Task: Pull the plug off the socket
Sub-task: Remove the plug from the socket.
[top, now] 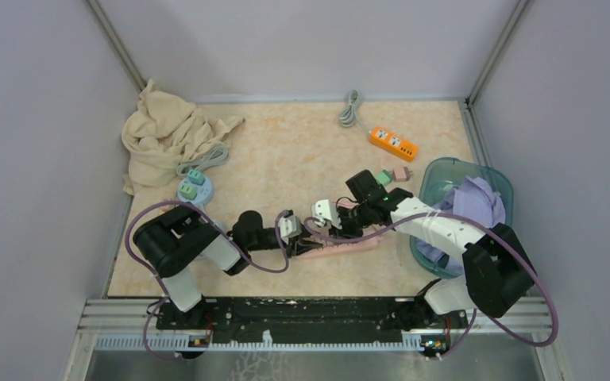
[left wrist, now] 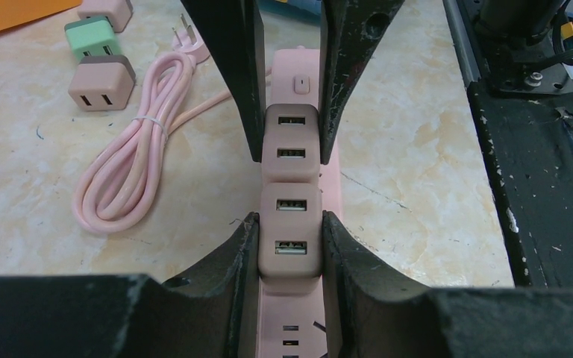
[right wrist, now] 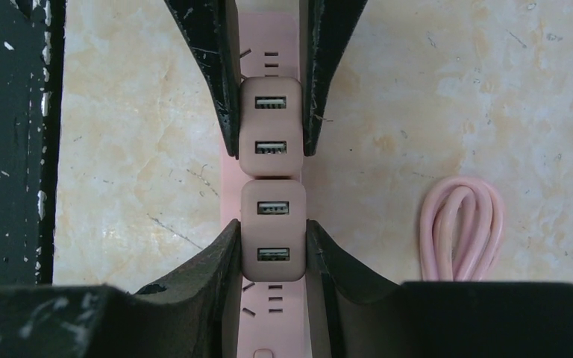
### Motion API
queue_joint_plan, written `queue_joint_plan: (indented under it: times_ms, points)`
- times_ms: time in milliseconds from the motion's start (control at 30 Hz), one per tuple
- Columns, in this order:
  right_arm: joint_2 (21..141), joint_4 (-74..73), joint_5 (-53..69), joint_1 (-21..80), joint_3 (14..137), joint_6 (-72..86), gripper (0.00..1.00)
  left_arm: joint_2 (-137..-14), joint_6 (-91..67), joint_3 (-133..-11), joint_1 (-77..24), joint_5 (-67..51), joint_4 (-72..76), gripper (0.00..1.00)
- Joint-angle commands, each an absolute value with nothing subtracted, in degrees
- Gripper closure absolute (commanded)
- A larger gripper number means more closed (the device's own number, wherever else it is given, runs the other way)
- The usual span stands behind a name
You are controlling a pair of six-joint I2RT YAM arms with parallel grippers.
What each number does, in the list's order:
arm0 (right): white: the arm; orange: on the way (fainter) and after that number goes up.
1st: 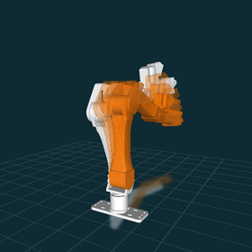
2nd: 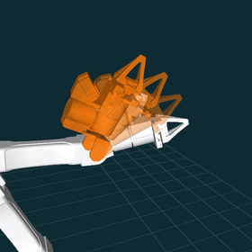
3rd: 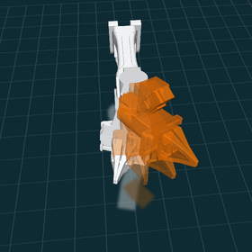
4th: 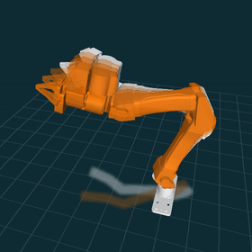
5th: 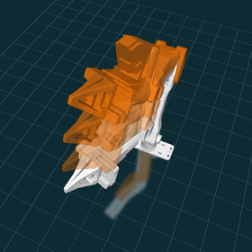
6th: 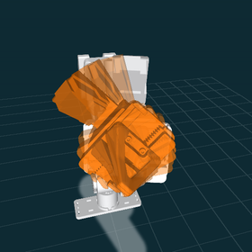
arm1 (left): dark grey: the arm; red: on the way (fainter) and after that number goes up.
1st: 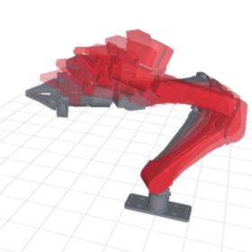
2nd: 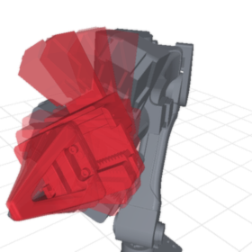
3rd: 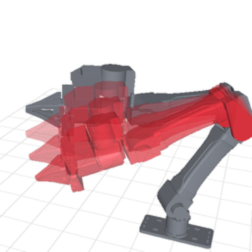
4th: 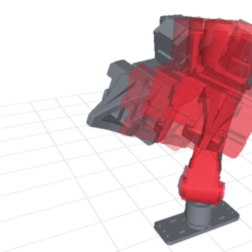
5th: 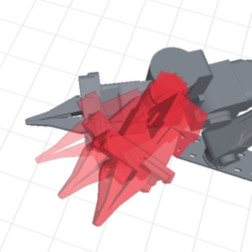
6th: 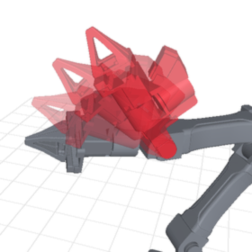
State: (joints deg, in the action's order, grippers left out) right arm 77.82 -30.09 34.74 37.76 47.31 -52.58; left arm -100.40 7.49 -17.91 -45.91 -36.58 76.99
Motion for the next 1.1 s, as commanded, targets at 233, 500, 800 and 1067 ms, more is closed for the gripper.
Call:
queue_joint_plan:
  times_ms: [233,500,800,1067]
  points:
    - [74.7,-29.3,44.8,34.3,51.5,-55.4,1.0,-102.6,9.0,-18.0,-45.7,-36.9,71.9,0.99]
    - [76.2,-37.0,51.7,38.7,52.8,-63.5,1.0,-102.7,9.0,-18.0,-45.7,-37.0,72.0,1.0]
    - [76.8,-21.6,43.2,39.3,51.2,-45.3,1.0,-102.7,9.0,-18.1,-45.6,-36.9,72.0,0.99]
    - [76.0,-26.9,43.7,33.5,52.7,-49.8,1.0,-102.9,9.0,-18.4,-45.6,-37.2,71.5,0.99]
